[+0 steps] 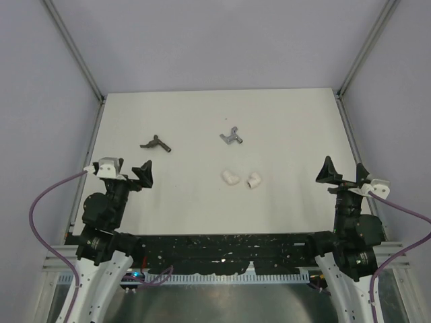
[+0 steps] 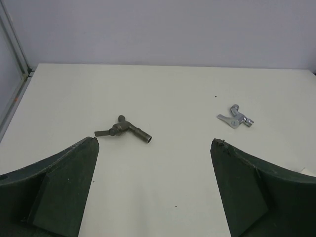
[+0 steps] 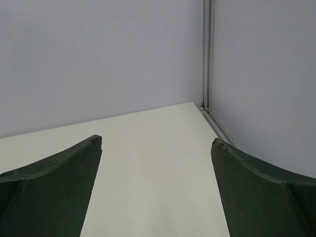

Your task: Install the water faucets

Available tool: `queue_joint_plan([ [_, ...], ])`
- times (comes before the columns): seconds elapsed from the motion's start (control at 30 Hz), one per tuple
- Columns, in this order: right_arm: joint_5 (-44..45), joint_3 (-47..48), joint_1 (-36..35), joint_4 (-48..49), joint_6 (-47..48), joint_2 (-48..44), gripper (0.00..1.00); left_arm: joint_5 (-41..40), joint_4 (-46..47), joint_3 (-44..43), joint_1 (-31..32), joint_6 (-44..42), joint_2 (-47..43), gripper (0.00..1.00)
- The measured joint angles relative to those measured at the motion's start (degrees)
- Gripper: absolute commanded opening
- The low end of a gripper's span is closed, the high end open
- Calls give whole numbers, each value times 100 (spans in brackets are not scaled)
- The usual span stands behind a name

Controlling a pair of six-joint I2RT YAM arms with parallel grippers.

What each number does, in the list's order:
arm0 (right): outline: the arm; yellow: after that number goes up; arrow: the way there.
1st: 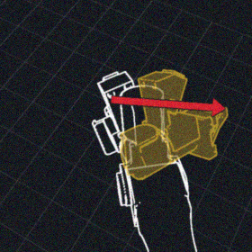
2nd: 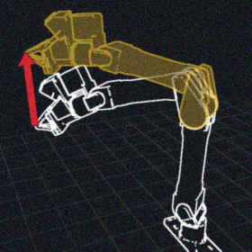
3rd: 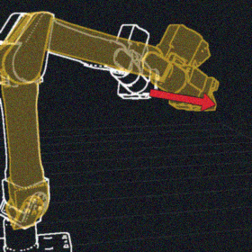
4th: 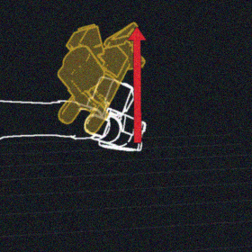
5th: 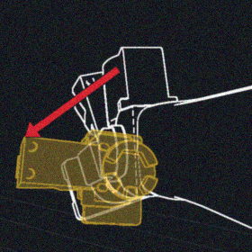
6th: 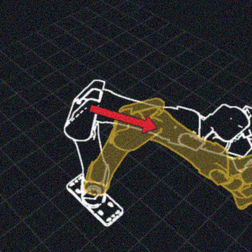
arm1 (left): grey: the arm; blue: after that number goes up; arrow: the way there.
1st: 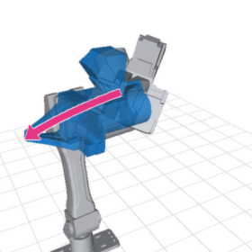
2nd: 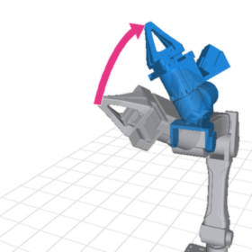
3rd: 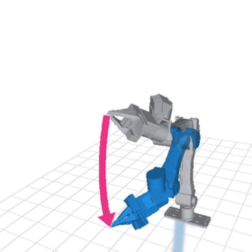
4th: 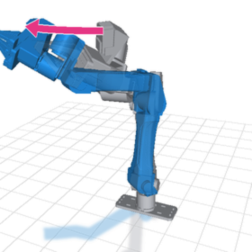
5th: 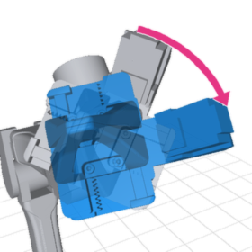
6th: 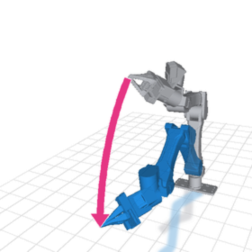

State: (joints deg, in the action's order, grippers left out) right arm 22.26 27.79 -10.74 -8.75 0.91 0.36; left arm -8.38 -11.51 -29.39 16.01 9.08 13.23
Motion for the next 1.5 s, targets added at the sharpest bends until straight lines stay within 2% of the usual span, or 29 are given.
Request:
queue_joint_plan([
  [0.2,-20,0,0,-33,-227,0,95,2,-94,-179,0,223,247,100],
  [0.3,-96,0,0,-39,-426,0,95,-24,-343,-472,0,442,715,100],
  [0.63,-407,57,0,-101,-807,22,95,-153,-1543,-1902,-17,1596,3318,100],
  [0.8,-461,83,0,-133,-815,26,95,81,-1668,-2291,-426,2234,4662,100],
  [0.97,-501,83,-2,-212,-750,24,95,479,-1449,-2319,-1104,2929,5567,100],
  [1.17,-551,83,-13,-221,-678,24,95,1027,-348,-2175,-1860,3926,6411,99],
  [1.27,-568,83,-35,-219,-603,24,96,1121,129,-2208,-2033,4339,7027,96],
  [1.5,-501,59,-160,-190,-317,24,95,1408,546,-2730,-2081,5001,8590,92],
])
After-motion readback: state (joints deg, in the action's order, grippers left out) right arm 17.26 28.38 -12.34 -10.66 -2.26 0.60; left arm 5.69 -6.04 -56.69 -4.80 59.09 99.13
